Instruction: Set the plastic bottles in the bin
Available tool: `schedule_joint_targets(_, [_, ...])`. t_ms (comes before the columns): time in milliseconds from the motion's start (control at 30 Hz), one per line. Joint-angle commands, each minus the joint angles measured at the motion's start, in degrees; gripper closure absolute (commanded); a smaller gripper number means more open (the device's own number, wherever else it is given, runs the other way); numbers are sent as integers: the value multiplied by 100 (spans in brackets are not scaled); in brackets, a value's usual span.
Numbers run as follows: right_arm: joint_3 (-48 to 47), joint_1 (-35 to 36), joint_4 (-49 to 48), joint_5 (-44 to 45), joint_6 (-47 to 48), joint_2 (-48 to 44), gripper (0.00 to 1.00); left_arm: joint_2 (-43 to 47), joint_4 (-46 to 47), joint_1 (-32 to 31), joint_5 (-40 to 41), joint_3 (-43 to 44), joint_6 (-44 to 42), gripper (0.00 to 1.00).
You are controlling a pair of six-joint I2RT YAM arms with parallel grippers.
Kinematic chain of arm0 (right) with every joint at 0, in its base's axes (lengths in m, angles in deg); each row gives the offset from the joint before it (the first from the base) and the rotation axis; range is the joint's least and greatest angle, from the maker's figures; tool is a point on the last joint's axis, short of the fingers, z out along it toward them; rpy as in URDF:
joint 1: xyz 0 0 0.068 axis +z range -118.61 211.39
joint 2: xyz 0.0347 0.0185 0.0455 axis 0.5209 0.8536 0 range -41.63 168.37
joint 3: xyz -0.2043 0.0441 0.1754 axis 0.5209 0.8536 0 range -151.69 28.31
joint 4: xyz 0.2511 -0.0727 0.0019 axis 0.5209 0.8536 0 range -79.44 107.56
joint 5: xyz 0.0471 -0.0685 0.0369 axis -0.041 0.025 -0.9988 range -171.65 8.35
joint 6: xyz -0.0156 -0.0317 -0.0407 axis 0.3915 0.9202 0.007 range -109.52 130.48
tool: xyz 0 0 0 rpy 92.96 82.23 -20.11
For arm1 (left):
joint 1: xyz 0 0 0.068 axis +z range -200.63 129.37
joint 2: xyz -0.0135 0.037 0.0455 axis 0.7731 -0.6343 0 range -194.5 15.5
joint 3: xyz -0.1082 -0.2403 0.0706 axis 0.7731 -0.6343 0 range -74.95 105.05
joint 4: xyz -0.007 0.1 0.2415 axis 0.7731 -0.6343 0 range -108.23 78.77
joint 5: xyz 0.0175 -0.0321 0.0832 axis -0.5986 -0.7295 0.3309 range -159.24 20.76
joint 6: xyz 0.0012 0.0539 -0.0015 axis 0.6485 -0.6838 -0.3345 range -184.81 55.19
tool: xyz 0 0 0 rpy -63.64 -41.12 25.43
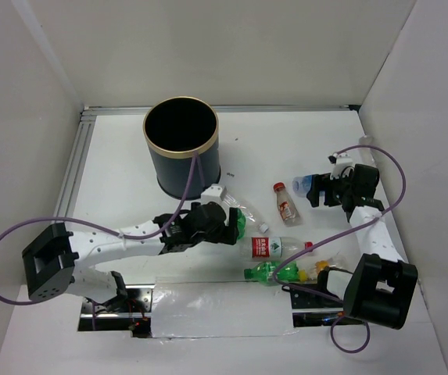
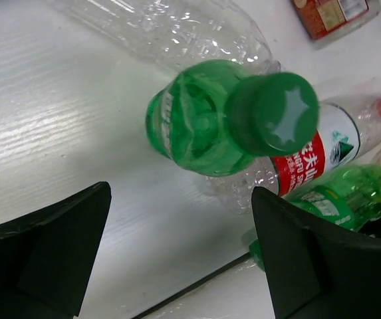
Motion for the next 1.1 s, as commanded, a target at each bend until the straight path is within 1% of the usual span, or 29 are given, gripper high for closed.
schedule_joint_targets(0, [-314,-30,127,-182,57,-16,5,-53,631,-290,14,120,-666,0])
schedule_joint_targets(67, [-315,-30,127,-182,118,-15,5,17,999,-457,189,-99,-1193,0])
schedule_joint_targets(100, [-263,-30,127,-182,118,-15,5,95,1167,-510,260,-353,-1310,0])
schedule_joint_targets(167, [-262,-30,127,-182,118,-15,5,96,1596,-511,408,-548,-1521,0])
schedule_joint_targets(233, [-262,-30,127,-234,118,46,5,-61,2280,-511,593,-619,-1907,0])
schedule_joint_targets(267, [-262,-30,127,-235,118,46,5,-192,2432,-511,768,-549,-2056,0])
schedule_joint_targets(300, [-262,-30,127,-235,118,98,5,-577,2434,-511,848,-427,-2284,0])
schedule_joint_targets(333, [-262,-30,188,-287,118,99,5,-807,2434,-459,945,-78,-2286,0])
schedule_joint_targets(367, [-323,-30,189,-288,118,151,5,-1026,2086,-362,1146,126,-2286,0])
schedule_joint_targets(433, [-376,-30,259,-357,180,152,5,-1527,1811,-283,1349,513,-2286,0])
schedule_joint_targets(500, [-377,-30,312,-410,232,152,5,-1609,2011,-212,1350,515,-2286,0])
schedule_joint_targets(533, [-377,-30,312,-498,293,152,5,-1661,2169,-151,1246,463,-2443,0])
schedule_joint_targets(567, [-377,-30,364,-559,355,152,9,-1662,2248,-150,1245,462,-2445,4])
schedule_joint_targets(600, [-377,-30,460,-647,434,152,14,-1662,2249,-150,1245,462,-2445,10])
schedule_joint_targets(633, [-377,23,514,-796,565,152,20,-1662,2249,-98,1192,462,-2497,34])
schedule_joint_targets(667, [-429,110,514,-867,671,152,27,-1566,2249,-98,1192,462,-2593,53])
schedule_joint_targets(700, [-429,181,584,-868,733,100,40,-1373,2249,-98,1105,462,-2655,73])
schedule_joint_targets(733, [-429,260,584,-868,803,47,43,-1250,2249,-159,1017,567,-2656,87])
schedule_joint_targets(767, [-429,347,584,-754,804,46,45,-1118,1988,-159,964,646,-2725,100])
schedule_joint_targets(800, [-429,574,584,-649,804,46,45,-977,1873,-159,885,864,-2787,100])
schedule_joint_targets(833, [-429,716,515,-500,804,46,45,-654,1758,-159,754,988,-2840,100])
schedule_joint_targets(867, [-429,857,514,-229,638,133,43,-485,1635,-159,692,1111,-3005,100])
schedule_joint_targets(900, [-499,1154,514,-130,637,230,40,-318,1582,-159,639,1391,-3103,100])
schedule_joint_targets(933, [-552,1287,627,-77,637,483,37,-169,1581,-159,638,1542,-3208,100])
schedule_joint_targets(967, [-604,1419,628,-7,437,608,30,-28,1581,-63,638,1691,-3314,100])
schedule_joint_targets(1000, [-692,1542,628,150,330,722,27,199,1581,24,699,1832,-3506,100])
schedule_joint_targets(1067, [-693,1754,427,292,-11,977,16,359,1581,498,840,2227,-3639,100])
